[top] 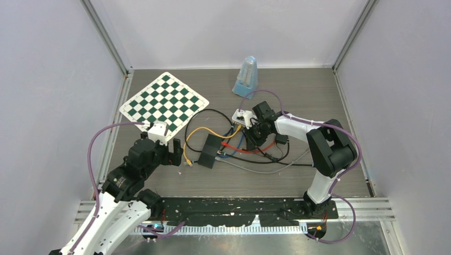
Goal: Insert the plug into the switch port
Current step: Place the plug at the center of the board, then pick up the plug from the center of the board.
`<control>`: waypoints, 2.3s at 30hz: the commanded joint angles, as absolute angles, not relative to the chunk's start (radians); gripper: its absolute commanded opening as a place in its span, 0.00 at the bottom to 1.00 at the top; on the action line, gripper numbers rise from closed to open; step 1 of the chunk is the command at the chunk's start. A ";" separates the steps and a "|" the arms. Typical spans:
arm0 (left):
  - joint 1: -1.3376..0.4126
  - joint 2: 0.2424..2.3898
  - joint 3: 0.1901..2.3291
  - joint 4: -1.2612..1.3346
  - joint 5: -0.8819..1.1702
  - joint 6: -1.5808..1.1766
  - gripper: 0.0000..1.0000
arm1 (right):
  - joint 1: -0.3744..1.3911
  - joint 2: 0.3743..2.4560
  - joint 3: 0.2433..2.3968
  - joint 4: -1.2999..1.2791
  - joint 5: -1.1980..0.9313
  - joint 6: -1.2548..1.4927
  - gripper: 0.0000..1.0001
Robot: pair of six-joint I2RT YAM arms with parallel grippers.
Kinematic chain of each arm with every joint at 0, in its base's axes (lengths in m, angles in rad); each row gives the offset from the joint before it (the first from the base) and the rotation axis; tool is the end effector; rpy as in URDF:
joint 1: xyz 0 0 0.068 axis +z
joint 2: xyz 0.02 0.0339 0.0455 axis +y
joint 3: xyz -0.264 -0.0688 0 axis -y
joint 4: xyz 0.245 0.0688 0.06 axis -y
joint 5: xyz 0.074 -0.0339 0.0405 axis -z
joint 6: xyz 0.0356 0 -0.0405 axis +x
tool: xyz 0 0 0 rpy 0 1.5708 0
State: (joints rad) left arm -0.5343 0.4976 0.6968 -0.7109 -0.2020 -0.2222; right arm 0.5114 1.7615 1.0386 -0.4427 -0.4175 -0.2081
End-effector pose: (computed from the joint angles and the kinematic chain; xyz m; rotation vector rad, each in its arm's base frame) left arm 0.0994 -0.0505 0.2935 0.2011 2.0712 -0.2534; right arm 0.2855 0.1768 0.1577 -1.0730 2.5152 0.6568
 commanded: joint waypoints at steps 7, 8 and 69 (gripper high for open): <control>-0.529 0.502 0.698 -0.675 -0.219 -0.205 0.89 | 0.520 1.717 1.083 -0.445 -0.459 -0.181 0.30; -0.529 0.503 0.698 -0.675 -0.220 -0.204 0.89 | 0.520 1.721 1.088 -0.450 -0.459 -0.180 0.30; -0.529 0.509 0.693 -0.678 -0.216 -0.199 0.89 | 0.704 1.819 1.124 -0.560 -0.103 -0.149 0.25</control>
State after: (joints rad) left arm -0.5343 0.5072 0.6899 -0.7086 -0.2024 -0.2050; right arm 0.6865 1.7828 1.1004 -0.5228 -0.1459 -0.1627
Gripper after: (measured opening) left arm 0.894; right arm 0.267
